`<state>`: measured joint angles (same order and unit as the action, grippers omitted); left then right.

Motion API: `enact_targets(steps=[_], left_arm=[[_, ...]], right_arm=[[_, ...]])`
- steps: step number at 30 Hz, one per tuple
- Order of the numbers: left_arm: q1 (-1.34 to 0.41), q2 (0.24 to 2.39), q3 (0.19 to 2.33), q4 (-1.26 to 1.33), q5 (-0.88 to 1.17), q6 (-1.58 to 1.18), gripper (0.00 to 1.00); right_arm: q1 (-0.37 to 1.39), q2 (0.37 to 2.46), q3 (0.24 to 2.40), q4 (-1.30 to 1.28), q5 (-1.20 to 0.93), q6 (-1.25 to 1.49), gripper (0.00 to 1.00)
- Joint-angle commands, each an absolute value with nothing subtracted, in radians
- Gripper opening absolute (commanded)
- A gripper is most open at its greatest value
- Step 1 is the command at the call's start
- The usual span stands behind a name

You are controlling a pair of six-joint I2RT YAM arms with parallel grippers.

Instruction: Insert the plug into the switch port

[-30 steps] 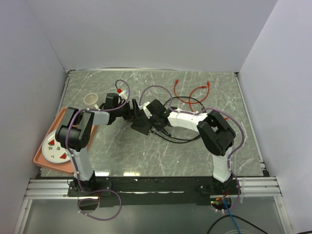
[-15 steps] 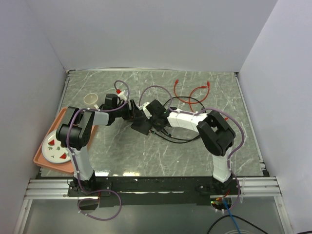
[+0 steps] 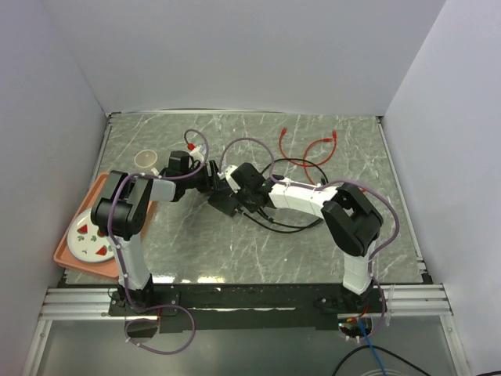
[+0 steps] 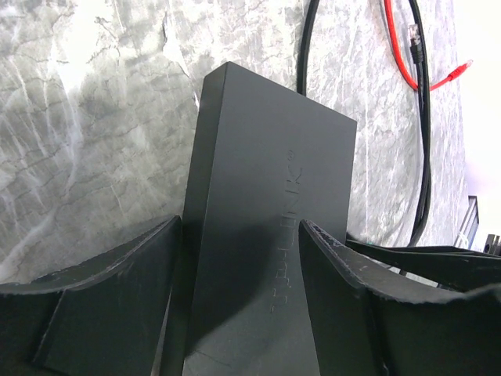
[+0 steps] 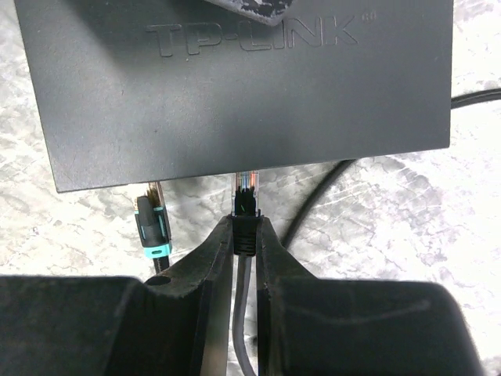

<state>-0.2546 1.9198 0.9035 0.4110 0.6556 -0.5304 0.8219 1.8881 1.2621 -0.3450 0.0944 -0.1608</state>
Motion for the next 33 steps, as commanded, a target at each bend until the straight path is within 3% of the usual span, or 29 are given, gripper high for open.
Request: enact_targets(steps=[1,27,33], left_arm=[[-0.285,1.983,0.882,0.298,0.684,-0.505,0.68],[-0.287,1.973,0.885,0.284,0.698,-0.479,0.66],[-0.301,1.965,0.874,0.278,0.689,-0.466,0.62]], right_arm=[[0.834,1.841,1.307,-0.233,0.124,-0.181,0.00],[0.816,1.901,1.269,-0.219,0.117,-0.155,0.00],[0.815,1.904,1.281,-0.192,0.098,-0.143,0.00]])
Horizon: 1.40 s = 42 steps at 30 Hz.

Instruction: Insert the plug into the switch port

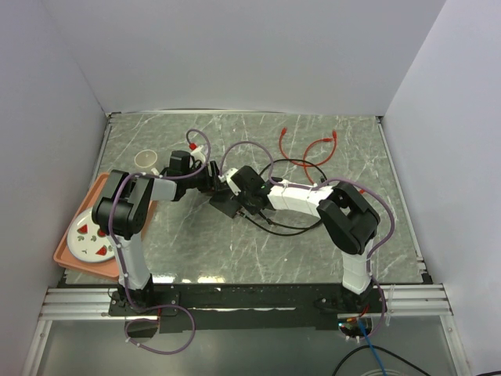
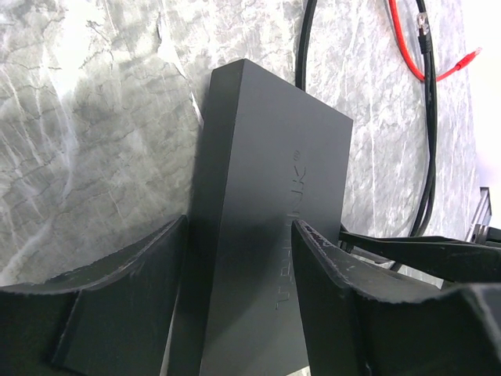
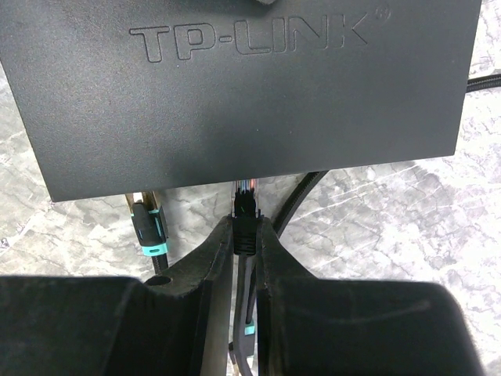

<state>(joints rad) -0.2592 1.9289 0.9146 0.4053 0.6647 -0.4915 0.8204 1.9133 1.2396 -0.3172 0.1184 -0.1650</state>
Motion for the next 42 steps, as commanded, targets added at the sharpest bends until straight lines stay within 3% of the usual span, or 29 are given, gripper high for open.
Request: enact_targets(steps=[1,9,42], left_arm=[[-0.305,1.967,0.871,0.281,0.687,-0.468,0.60],[-0.334,1.968,0.870,0.293,0.677,-0.472,0.59],[-0.313,1.951,0.914,0.216,0.597,-0.479,0.62]], right_arm=[[0.816,1.904,1.279,-0.187,0.092,-0.143,0.00],[0.819,1.919,1.316,-0.201,0.054,-0.143,0.00],[0.815,1.760,1.028,-0.117,0.106,-0.133,0.00]])
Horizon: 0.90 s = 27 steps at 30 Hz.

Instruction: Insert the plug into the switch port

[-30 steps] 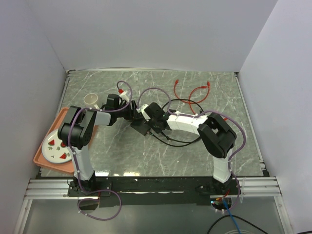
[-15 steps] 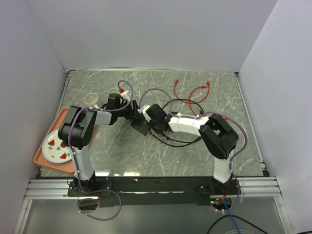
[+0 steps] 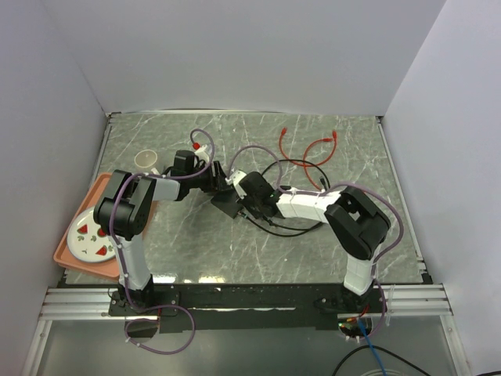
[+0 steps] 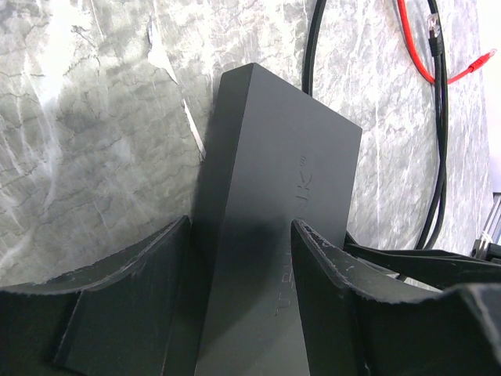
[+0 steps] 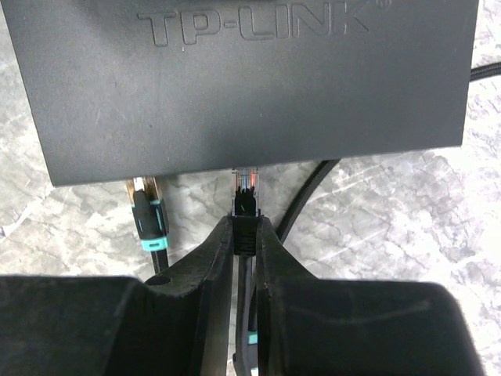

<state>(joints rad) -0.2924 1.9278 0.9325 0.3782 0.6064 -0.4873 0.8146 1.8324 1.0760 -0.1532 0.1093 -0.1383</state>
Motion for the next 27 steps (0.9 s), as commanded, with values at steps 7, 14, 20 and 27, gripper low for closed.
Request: enact_targets(steps=[7,14,20,27], left_arm=[[-0.313,1.959,0.916,0.225,0.592,-0.495,0.64],[-0.313,1.959,0.920,0.219,0.597,-0.491,0.64],[-0.313,1.954,0.925,0.212,0.598,-0.488,0.64],[-0.314,1.951,0.917,0.218,0.606,-0.488,0.63]], right_arm=[[0.815,1.616,0.902,-0.022,0.060,-0.153,0.00],[0.821,1.641,0.926,-0.008,0.031,-0.133,0.00],[0.824,1.730,1.009,-0.055,0.063,-0.120,0.00],[0.822,1.819,1.089,-0.090,0.095,-0.106,0.00]])
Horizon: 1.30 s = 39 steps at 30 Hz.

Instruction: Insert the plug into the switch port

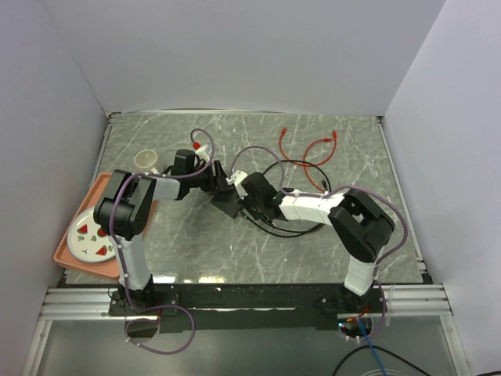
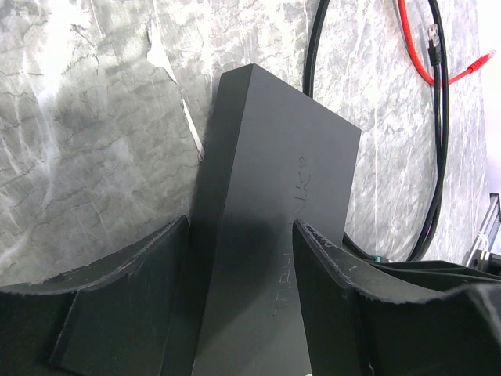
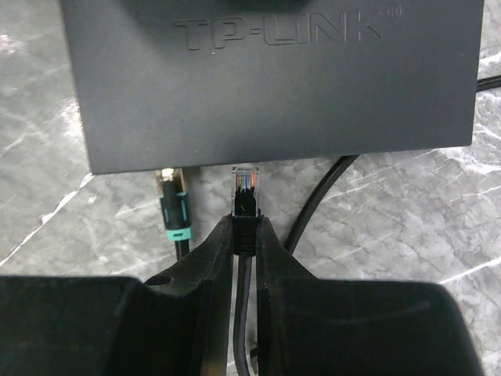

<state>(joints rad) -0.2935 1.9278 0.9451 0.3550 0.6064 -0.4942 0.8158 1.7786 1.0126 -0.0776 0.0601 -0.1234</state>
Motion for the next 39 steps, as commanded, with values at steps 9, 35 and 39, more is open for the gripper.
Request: enact_targets(steps=[9,35,39], left_arm=[[-0.313,1.950,0.919,0.221,0.611,-0.489,0.63],[-0.313,1.983,0.927,0.215,0.629,-0.479,0.61],[-0.313,1.983,0.927,0.216,0.627,-0.479,0.61]], right_arm=[[0.818,1.850,1.104,-0.109,0.146,-0.109,0.00],[0.781,1.810,1.108,-0.069,0.112,-0.120,0.00],[0.784,1.807,1.112,-0.067,0.095,-0.117,0.00]])
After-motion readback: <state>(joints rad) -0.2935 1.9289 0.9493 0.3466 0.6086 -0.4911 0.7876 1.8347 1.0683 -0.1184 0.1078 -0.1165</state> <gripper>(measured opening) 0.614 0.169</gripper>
